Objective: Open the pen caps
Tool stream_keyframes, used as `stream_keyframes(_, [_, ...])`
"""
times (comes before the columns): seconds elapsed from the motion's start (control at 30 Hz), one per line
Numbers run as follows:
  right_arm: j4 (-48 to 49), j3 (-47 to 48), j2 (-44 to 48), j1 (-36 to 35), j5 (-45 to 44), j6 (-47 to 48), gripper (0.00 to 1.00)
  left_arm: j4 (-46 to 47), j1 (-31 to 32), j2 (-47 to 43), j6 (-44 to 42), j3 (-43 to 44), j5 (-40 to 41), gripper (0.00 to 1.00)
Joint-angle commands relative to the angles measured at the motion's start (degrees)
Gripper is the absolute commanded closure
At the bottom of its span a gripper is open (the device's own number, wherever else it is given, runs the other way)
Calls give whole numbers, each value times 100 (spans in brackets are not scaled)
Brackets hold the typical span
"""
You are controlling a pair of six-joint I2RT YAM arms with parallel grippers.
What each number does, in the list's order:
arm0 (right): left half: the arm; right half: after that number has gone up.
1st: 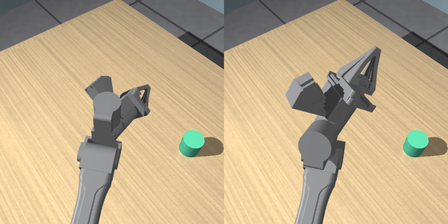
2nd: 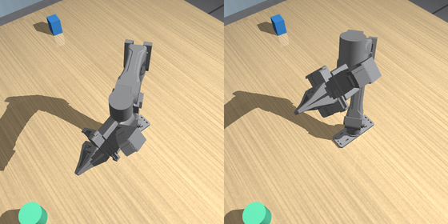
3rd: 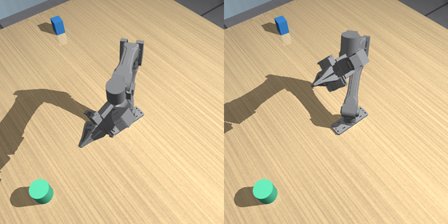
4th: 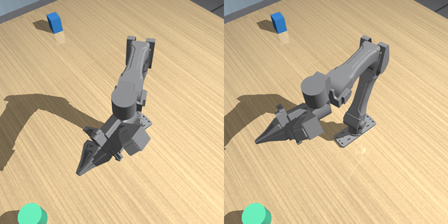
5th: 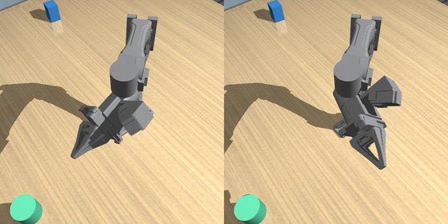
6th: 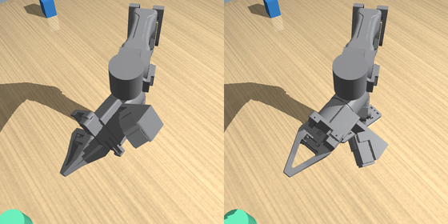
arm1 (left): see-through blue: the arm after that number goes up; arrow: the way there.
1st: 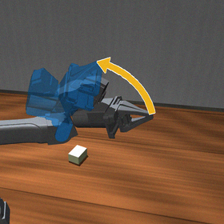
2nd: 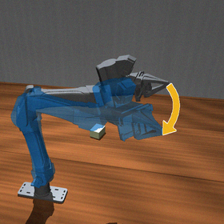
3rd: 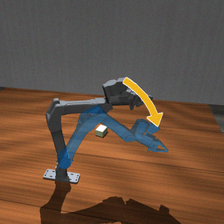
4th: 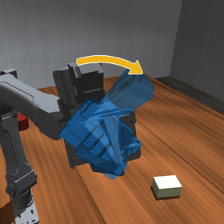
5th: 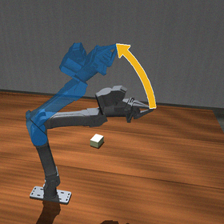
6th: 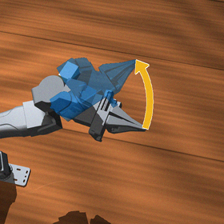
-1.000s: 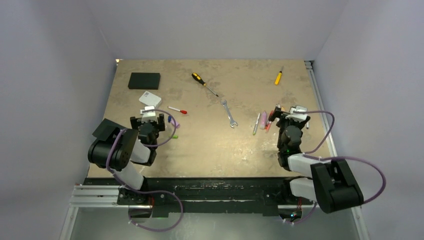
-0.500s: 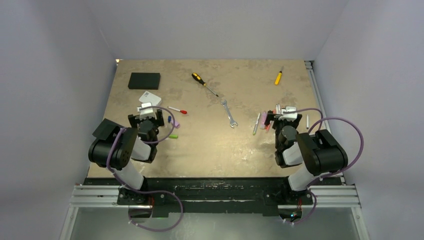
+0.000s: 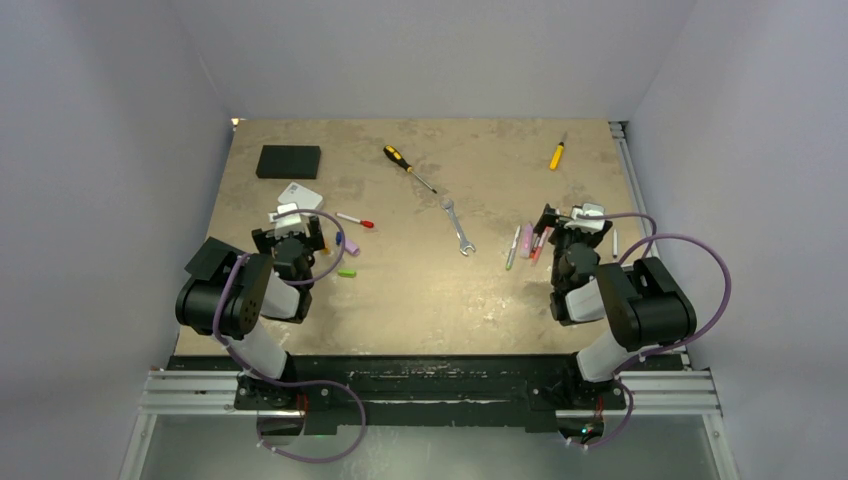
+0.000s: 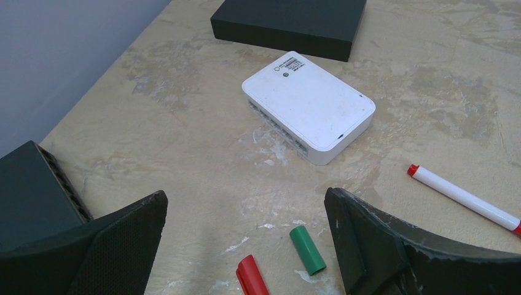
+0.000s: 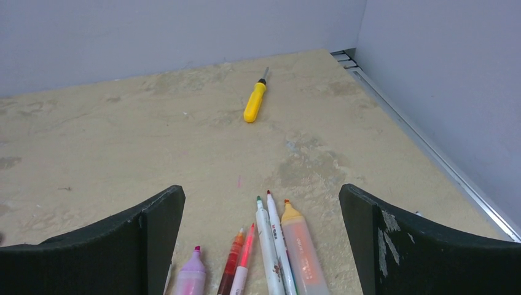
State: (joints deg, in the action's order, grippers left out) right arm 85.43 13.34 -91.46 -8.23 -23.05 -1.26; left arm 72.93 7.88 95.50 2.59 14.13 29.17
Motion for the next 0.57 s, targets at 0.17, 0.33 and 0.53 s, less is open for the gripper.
stream_keyframes(0.17, [387, 28, 82, 15, -120, -12, 1, 194, -41, -23, 145, 63, -52, 1])
stream_keyframes(0.33, [387, 28, 84, 14, -121, -6, 1, 137, -41, -23, 147, 90, -61, 1])
stream_keyframes(0.53, [387, 28, 82, 14, -119, -7, 1, 115, -43, -23, 158, 88, -70, 1])
